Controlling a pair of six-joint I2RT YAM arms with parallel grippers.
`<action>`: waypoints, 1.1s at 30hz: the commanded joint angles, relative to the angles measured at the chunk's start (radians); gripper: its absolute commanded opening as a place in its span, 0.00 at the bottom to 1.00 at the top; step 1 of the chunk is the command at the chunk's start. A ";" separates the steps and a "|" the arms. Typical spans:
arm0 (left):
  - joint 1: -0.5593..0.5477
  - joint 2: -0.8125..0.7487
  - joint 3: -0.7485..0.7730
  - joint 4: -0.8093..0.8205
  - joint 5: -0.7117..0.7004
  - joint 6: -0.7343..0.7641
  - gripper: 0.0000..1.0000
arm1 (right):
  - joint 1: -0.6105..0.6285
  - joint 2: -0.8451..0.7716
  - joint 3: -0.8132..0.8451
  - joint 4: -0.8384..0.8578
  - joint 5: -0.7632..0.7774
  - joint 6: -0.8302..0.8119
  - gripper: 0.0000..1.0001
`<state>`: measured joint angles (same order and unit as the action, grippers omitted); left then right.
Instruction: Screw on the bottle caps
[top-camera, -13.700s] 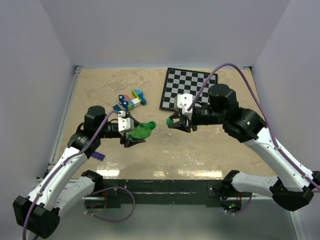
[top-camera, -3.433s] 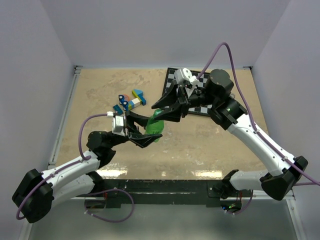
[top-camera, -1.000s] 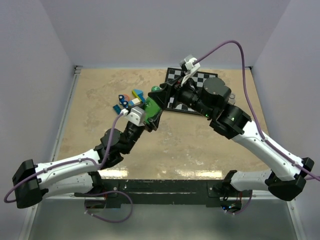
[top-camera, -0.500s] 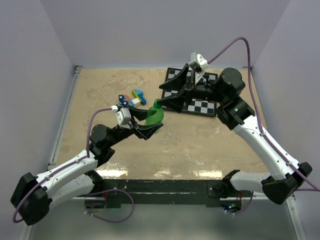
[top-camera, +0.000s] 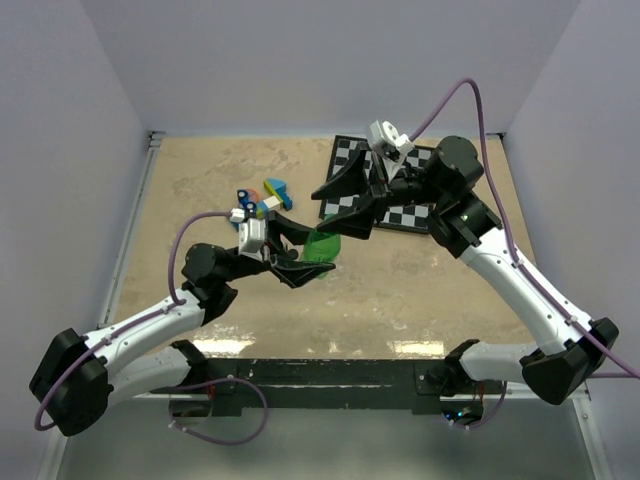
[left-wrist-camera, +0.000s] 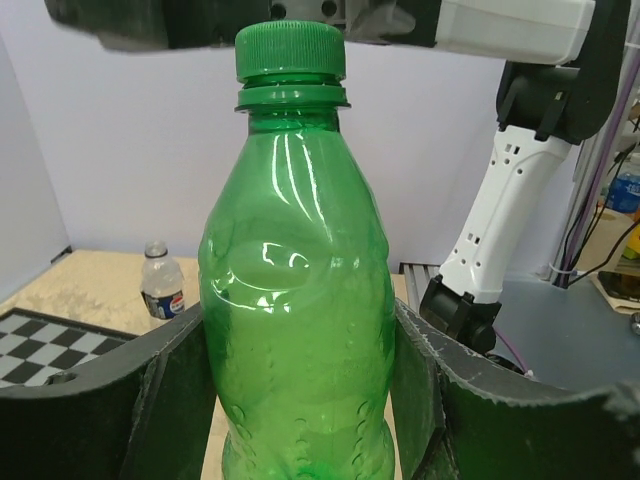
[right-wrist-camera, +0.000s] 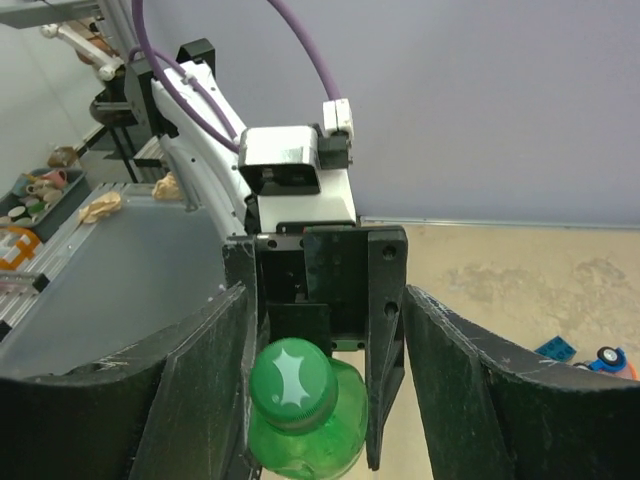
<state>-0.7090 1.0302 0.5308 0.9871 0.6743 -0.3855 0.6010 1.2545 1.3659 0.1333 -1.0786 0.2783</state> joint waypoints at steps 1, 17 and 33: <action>0.005 -0.002 0.047 0.096 0.036 -0.018 0.00 | -0.003 -0.012 -0.016 0.005 -0.044 -0.030 0.66; 0.003 -0.013 0.066 0.070 -0.012 -0.024 0.00 | -0.001 -0.010 -0.021 0.015 -0.076 -0.031 0.51; -0.009 -0.057 0.077 -0.063 -0.128 0.077 0.00 | -0.001 -0.030 -0.028 0.022 0.043 -0.024 0.00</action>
<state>-0.7074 1.0206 0.5545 0.9836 0.6434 -0.3992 0.6010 1.2533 1.3361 0.1501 -1.1324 0.2539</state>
